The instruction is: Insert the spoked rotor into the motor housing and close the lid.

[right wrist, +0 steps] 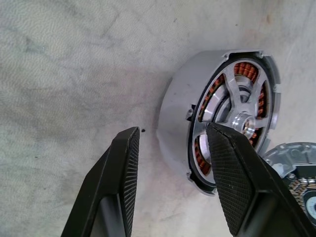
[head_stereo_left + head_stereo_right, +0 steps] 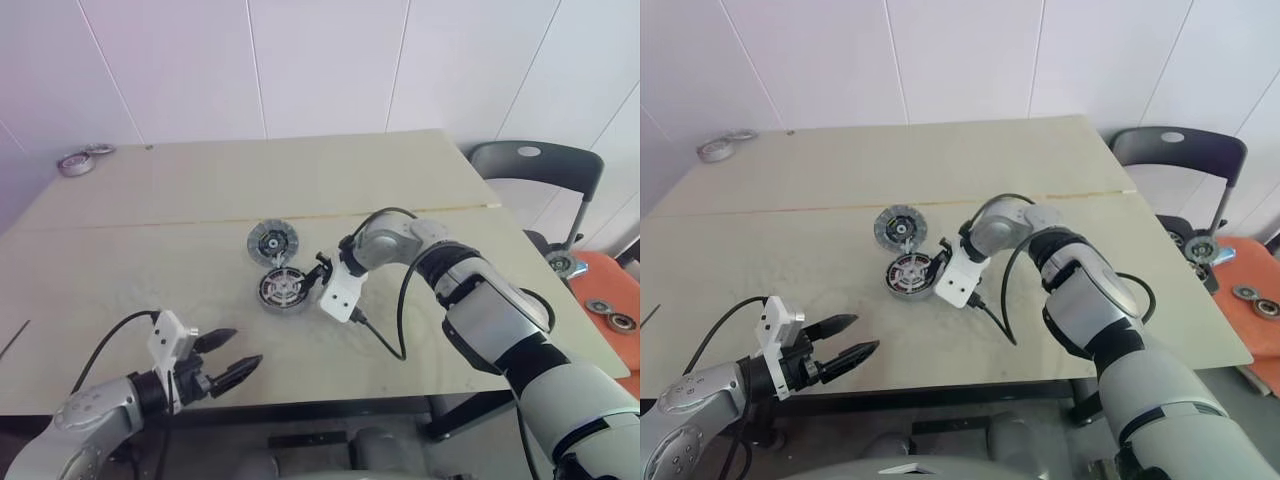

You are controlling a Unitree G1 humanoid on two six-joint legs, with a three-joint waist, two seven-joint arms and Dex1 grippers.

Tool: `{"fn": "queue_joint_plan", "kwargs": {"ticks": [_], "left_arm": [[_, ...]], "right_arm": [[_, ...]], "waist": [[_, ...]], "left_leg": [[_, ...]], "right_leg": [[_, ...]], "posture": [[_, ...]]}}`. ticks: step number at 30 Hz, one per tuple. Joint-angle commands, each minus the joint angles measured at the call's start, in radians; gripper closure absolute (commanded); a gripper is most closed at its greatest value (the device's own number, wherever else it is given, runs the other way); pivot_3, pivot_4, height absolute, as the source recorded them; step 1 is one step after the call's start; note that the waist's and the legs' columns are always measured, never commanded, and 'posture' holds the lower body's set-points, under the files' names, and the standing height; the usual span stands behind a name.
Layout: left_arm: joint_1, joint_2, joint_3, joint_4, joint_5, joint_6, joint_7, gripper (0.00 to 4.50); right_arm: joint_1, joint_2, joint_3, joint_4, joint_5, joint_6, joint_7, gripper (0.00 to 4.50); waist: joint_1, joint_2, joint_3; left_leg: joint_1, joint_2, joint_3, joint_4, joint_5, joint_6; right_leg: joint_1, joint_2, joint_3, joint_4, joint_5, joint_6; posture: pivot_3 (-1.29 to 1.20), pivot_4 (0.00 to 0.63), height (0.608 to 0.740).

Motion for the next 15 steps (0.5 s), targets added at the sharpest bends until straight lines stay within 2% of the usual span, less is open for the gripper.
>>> {"fn": "queue_joint_plan", "kwargs": {"ticks": [1,15], "left_arm": [[-0.001,-0.009,-0.003,-0.034,-0.003,-0.018,0.007,0.43],[0.002,-0.026,-0.022,-0.043,0.001,-0.02,0.03,0.43]], "right_arm": [[-0.05,0.012,0.004,-0.001,0.004,-0.016,-0.017,2.25],[-0.097,0.041,0.057,0.035,-0.077,0.009,-0.142,2.25]], "waist": [[0.0,0.0,0.0],[-0.001,0.0,0.0]], "left_leg": [[0.0,0.0,0.0,0.0,0.0,0.0],[0.0,0.0,0.0,0.0,0.0,0.0]], "right_leg": [[0.0,0.0,0.0,0.0,0.0,0.0],[-0.001,0.0,0.0,0.0,0.0,0.0]], "posture": [[0.0,0.0,0.74],[0.0,0.0,0.74]]}}
